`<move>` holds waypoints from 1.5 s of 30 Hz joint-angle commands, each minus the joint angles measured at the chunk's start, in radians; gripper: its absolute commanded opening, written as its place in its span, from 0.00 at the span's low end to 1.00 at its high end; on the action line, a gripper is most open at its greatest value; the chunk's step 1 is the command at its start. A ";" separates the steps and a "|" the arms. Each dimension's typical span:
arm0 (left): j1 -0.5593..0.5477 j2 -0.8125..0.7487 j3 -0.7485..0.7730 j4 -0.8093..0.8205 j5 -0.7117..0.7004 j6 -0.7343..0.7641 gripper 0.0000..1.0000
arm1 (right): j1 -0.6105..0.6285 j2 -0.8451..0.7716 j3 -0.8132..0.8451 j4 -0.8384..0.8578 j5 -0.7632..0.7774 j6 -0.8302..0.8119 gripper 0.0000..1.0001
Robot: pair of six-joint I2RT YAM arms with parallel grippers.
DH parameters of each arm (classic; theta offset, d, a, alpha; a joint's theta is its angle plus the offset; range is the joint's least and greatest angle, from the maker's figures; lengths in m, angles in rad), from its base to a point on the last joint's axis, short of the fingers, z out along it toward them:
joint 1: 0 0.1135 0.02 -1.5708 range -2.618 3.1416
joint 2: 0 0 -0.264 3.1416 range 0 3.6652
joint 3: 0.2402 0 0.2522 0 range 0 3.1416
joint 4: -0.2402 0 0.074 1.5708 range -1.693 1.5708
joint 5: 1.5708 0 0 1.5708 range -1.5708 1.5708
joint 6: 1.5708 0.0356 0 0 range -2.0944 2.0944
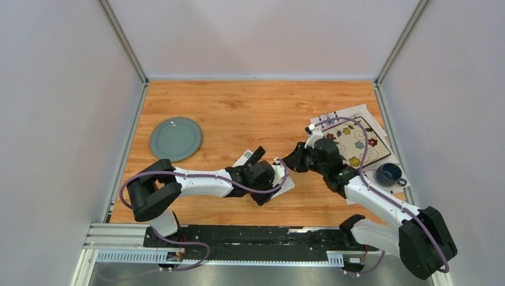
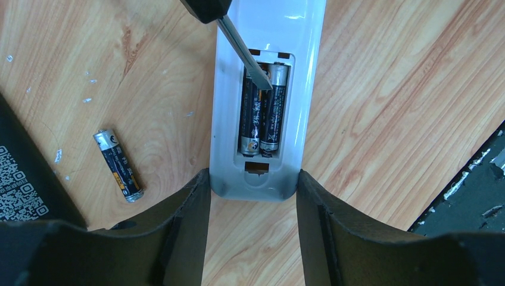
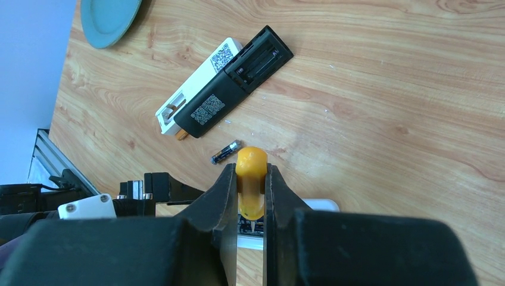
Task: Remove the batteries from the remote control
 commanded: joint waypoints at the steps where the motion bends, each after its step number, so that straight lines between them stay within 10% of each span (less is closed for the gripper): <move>1: -0.006 -0.004 -0.010 -0.009 0.037 -0.003 0.09 | -0.006 0.004 -0.001 0.049 0.033 -0.026 0.00; 18: -0.006 0.014 0.004 -0.026 0.029 -0.009 0.00 | 0.022 0.056 0.031 0.003 0.148 -0.027 0.00; 45: -0.006 0.005 -0.007 -0.005 0.025 -0.036 0.00 | 0.407 0.004 -0.087 0.026 0.796 0.013 0.00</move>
